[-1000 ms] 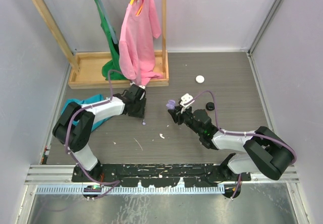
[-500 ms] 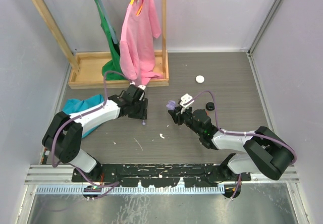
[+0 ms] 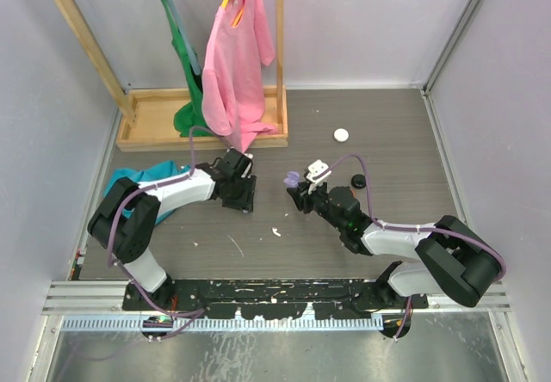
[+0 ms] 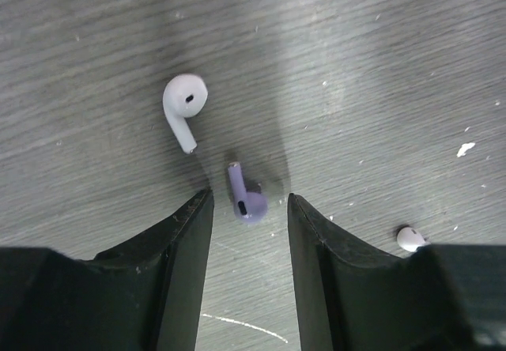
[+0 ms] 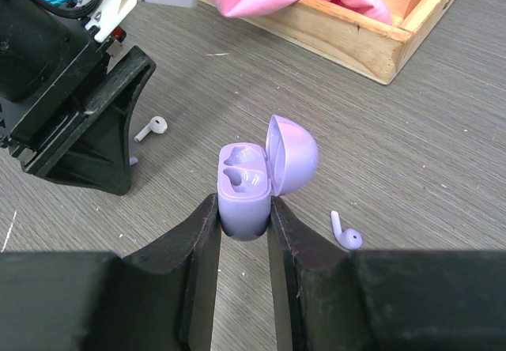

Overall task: Insert the wireless bluetooth earbuds into the charging case
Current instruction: Pick up the earbud from the center of the board.

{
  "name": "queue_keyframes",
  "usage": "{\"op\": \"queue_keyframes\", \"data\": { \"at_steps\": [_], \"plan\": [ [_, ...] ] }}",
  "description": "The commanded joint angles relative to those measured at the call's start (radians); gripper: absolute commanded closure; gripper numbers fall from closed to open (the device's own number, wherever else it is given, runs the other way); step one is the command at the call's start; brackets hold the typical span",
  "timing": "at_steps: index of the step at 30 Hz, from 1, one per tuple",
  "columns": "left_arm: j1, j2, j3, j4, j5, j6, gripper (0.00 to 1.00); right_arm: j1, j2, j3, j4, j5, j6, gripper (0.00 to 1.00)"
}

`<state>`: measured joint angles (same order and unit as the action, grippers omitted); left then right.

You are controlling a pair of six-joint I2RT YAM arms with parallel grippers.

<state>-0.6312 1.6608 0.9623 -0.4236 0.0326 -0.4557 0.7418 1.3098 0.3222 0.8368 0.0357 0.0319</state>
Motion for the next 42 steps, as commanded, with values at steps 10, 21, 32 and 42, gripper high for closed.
{"op": "queue_keyframes", "data": {
  "at_steps": [10, 21, 32, 42],
  "plan": [
    [-0.030, 0.065, 0.064, 0.037, 0.075, 0.064, 0.58, -0.005, -0.005, 0.044, 0.038, 0.024, 0.001, 0.99],
    [-0.103, 0.030, 0.047, -0.008, 0.111, 0.102, 0.59, -0.005, -0.019, 0.045, 0.015, 0.069, -0.001, 0.99],
    [-0.117, -0.141, 0.041, -0.080, 0.020, 0.027, 0.58, -0.004, -0.017, 0.049, 0.005, 0.087, 0.000, 0.99],
    [-0.114, -0.105, 0.067, -0.135, -0.062, -0.062, 0.53, -0.004, -0.017, 0.049, 0.003, 0.086, -0.002, 0.99]
  ]
}}
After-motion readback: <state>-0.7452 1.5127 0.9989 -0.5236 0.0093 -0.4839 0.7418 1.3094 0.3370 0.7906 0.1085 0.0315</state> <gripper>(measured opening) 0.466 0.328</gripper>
